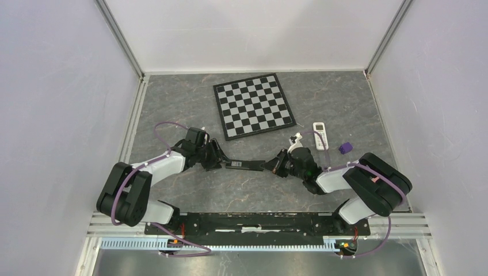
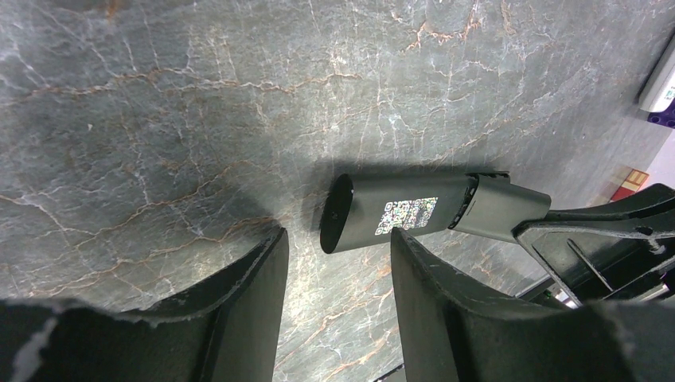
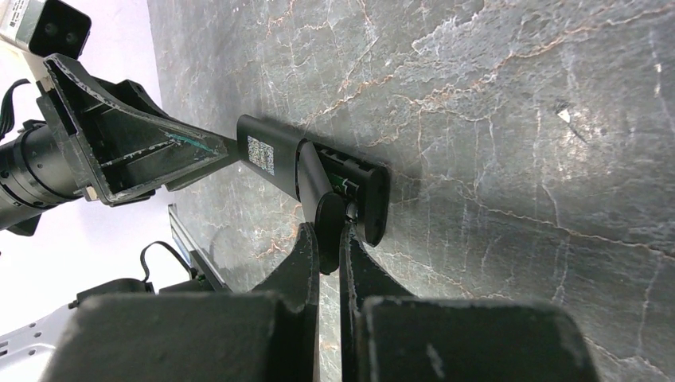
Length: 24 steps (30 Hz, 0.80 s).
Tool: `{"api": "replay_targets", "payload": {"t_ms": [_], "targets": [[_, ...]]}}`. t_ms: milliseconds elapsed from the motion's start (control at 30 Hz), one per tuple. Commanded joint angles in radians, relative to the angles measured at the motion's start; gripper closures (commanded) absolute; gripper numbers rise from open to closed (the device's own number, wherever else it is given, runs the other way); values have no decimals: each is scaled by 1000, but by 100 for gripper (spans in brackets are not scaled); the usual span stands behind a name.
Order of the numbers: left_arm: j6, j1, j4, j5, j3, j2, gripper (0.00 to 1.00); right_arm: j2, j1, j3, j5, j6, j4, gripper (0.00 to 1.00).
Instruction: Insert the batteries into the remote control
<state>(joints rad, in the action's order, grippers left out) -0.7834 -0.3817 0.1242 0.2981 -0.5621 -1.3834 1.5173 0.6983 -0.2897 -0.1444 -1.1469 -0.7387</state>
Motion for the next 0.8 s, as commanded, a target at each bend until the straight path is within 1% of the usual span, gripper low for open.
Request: {"api": "replay_targets", "payload": {"t_ms": [0,167,433,767], "targets": [[24,2,-36,25,-32,-23,44,-20,0,-23,39,21,12,100],[23,3,-45,33,-37,-35,45,6,0,-27,16,16,-1,100],[21,2,-46,33,-42,-49,47,-35,3,-22,48,97,-4,100],[21,2,-46,39,-44,-53,47,28,10,-50,-7,72,-50,100]]}}
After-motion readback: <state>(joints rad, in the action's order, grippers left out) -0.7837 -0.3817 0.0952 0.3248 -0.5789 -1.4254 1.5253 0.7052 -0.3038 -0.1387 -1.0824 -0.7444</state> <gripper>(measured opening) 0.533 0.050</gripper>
